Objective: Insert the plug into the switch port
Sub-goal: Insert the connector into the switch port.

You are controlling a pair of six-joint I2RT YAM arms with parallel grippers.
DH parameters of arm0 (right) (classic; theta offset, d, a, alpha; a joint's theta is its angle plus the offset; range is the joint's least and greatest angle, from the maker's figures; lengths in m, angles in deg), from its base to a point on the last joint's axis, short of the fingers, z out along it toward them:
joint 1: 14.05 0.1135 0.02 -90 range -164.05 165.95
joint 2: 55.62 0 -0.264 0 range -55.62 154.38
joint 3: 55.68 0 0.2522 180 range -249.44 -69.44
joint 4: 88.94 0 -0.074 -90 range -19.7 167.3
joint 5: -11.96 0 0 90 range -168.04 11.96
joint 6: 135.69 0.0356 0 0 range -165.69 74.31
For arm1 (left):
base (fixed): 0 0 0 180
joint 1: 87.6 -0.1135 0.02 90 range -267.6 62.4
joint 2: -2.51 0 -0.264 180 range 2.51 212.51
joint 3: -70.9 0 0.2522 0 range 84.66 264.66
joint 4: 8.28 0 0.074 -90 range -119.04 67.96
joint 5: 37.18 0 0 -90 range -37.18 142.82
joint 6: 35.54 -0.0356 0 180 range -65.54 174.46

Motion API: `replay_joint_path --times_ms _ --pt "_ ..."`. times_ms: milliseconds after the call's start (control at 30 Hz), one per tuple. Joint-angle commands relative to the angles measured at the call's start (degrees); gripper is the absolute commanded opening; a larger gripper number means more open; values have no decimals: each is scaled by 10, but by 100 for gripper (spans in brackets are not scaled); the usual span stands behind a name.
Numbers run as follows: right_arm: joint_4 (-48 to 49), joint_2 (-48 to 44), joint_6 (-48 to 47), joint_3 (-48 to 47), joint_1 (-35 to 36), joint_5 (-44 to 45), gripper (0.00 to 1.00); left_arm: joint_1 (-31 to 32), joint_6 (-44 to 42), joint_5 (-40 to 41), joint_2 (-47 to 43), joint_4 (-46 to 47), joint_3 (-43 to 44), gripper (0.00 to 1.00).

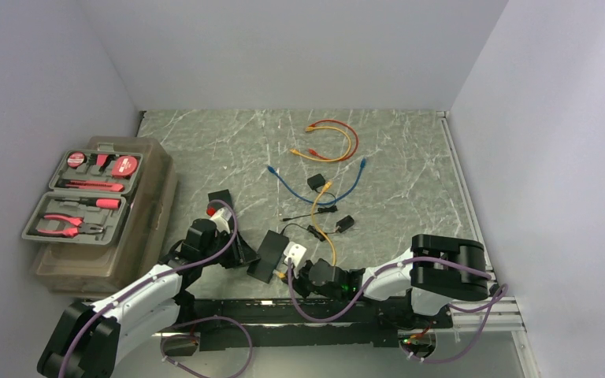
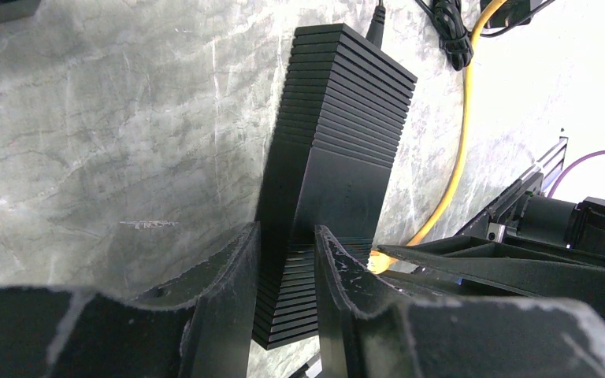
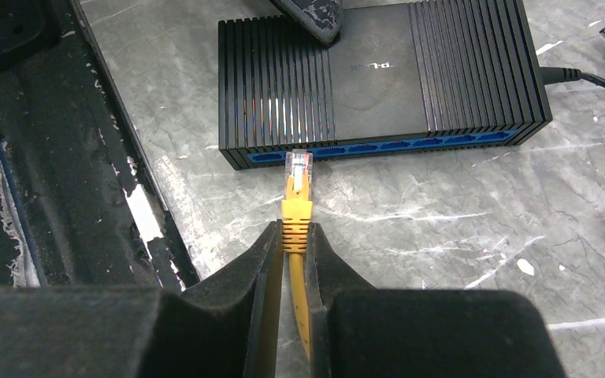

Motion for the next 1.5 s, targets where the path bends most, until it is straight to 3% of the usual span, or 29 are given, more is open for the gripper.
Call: replay_joint_path --times_ms 0,1467 --pt "45 -1 12 6 4 3 0 2 -6 -3 10 -5 -5 33" --pt "64 17 -3 -2 9 24 0 2 -3 -5 13 3 -12 31"
